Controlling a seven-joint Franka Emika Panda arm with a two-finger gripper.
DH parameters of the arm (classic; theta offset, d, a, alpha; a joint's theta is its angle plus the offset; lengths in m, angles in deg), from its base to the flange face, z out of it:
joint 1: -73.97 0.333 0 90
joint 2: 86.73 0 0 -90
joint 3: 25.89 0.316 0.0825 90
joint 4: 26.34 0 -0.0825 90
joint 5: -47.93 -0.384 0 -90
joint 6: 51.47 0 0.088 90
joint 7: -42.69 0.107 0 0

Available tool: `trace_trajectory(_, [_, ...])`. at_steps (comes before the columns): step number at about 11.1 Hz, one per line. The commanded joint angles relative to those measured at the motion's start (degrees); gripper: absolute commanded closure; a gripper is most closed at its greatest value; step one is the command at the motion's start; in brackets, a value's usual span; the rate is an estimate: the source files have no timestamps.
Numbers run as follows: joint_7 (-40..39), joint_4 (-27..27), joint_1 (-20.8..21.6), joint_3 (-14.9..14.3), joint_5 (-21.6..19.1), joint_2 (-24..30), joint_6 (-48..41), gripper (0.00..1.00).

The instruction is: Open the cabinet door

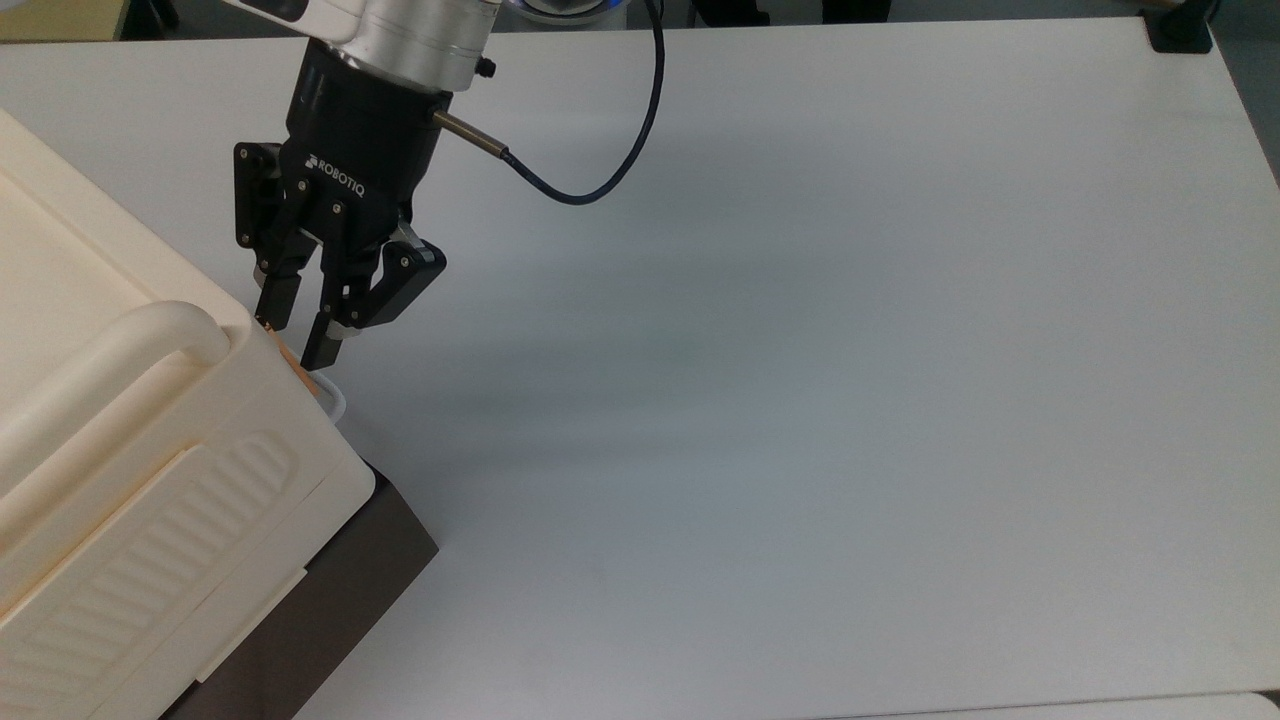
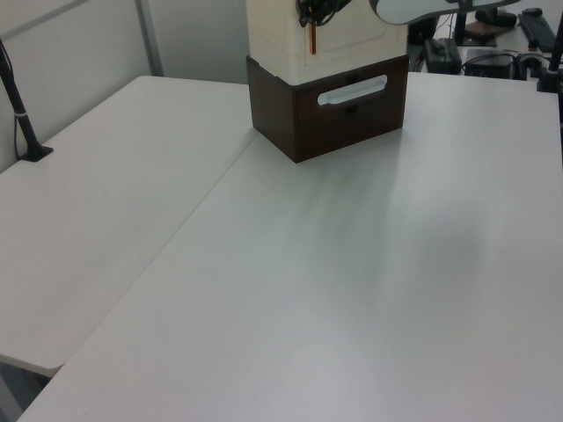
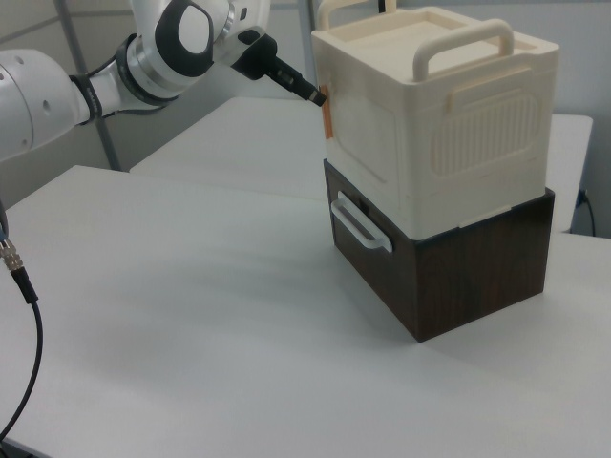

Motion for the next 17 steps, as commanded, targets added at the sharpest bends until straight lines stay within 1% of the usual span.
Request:
trace_trajectory(1, [-1.94,0.50,-0.38,0.03,0.67,-0.68,1.78,0.61])
trace_trajectory(3, [-2.99,0.50,-0.82,0.03,0.67,-0.76,1.87,0.78])
trace_trajectory(4, [-4.91,0.16,-0.73,0.03,0.50,-0.68,1.87,0.86])
trace_trajectory(5, [-6.67,-0.72,-0.73,0.03,0.23,-0.50,1.78,0.90])
trace_trajectory(6, [-7.56,-0.73,-0.73,0.03,-0.46,-0.41,1.35,0.91])
trace_trajectory(8, [-7.74,-2.21,-0.29,0.21,-0.56,0.11,0.90,0.91])
trace_trajectory(9, [-7.75,-2.48,-0.03,0.29,-0.91,0.38,-1.19,0.91])
trace_trajectory(10, [-7.83,-2.40,-0.03,0.90,-1.69,0.47,-4.25,0.91])
trace_trajectory(13, [-10.63,-2.40,-0.03,4.76,-6.69,2.66,-14.88,0.90])
trace_trajectory(14, [-10.82,-2.14,-0.03,5.21,-8.45,3.10,-17.01,0.86])
trace_trajectory(15, [-10.82,-2.13,-0.03,5.48,-9.34,3.97,-18.77,0.81])
trace_trajectory(16, [-10.82,-2.31,0.14,5.57,-10.13,4.68,-19.74,0.64])
trace_trajectory(17, [-10.82,-2.40,0.15,6.09,-10.75,5.12,-21.14,0.13])
